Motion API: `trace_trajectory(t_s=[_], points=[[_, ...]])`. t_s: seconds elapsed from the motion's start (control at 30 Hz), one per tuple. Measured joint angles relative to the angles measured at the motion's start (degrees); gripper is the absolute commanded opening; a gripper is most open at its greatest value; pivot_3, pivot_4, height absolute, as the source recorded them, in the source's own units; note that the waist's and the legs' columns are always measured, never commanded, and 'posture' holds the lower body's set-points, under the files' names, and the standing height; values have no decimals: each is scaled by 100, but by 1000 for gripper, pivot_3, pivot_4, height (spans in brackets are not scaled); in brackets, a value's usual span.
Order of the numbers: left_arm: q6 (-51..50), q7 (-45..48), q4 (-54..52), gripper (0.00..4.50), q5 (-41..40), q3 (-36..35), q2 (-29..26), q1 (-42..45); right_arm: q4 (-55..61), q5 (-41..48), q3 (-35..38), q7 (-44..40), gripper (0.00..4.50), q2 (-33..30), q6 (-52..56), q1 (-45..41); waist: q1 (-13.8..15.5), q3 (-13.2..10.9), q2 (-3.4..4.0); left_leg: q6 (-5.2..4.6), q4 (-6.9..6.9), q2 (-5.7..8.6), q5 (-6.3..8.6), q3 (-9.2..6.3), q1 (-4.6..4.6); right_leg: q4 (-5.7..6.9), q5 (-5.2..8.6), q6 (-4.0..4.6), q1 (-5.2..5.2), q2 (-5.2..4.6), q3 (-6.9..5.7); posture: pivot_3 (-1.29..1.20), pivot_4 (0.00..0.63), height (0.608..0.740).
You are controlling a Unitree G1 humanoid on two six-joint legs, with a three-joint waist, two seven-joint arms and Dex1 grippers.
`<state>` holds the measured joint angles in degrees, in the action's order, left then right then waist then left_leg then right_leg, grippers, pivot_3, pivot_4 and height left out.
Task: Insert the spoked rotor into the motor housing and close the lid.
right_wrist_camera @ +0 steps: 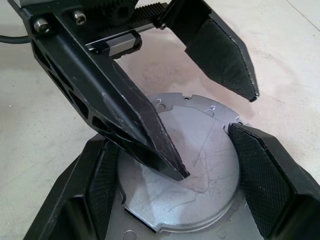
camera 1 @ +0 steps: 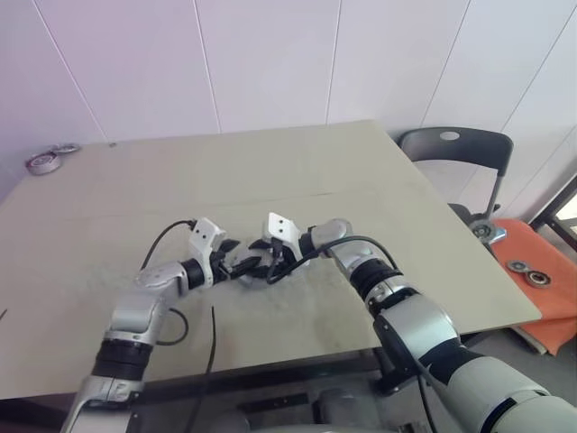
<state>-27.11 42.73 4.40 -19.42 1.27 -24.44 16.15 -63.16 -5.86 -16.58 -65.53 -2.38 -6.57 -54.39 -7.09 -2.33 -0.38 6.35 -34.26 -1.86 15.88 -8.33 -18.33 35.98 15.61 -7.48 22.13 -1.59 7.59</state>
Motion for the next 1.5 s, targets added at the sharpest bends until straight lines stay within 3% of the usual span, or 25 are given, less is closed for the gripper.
trace_trajectory(t_s=[0.43,0.53,0.77,1.13,1.5], points=[[-246,-44,-141,4480,-269,-97,107,35,-4,-2,-1,48,3056,11,2,-2,-4,0,1,0,-1,0,0,-1,2,4,0,0,0,0,0,0,0,740],[-276,-91,-153,3891,-372,-208,114,35,-4,-2,-1,60,3056,11,3,-2,-5,0,1,0,-2,0,-1,-1,1,4,0,0,0,0,0,0,0,740],[-426,-37,-321,1506,-638,-336,102,35,-7,-2,-1,72,3056,11,4,-4,-4,0,1,1,-2,0,-1,-1,2,4,0,0,-1,0,0,0,0,740],[-1129,201,-677,1506,-974,-216,-2,28,-11,-3,-2,90,3056,14,6,-4,-7,0,1,1,-4,0,-1,-1,2,4,1,1,-2,0,0,0,0,740],[-507,-44,-38,1506,-179,204,-22,208,-53,-6,-2,142,3056,12,80,-5,7,6,11,1,-11,2,-1,-3,25,2,10,13,-36,1,0,0,0,740]])
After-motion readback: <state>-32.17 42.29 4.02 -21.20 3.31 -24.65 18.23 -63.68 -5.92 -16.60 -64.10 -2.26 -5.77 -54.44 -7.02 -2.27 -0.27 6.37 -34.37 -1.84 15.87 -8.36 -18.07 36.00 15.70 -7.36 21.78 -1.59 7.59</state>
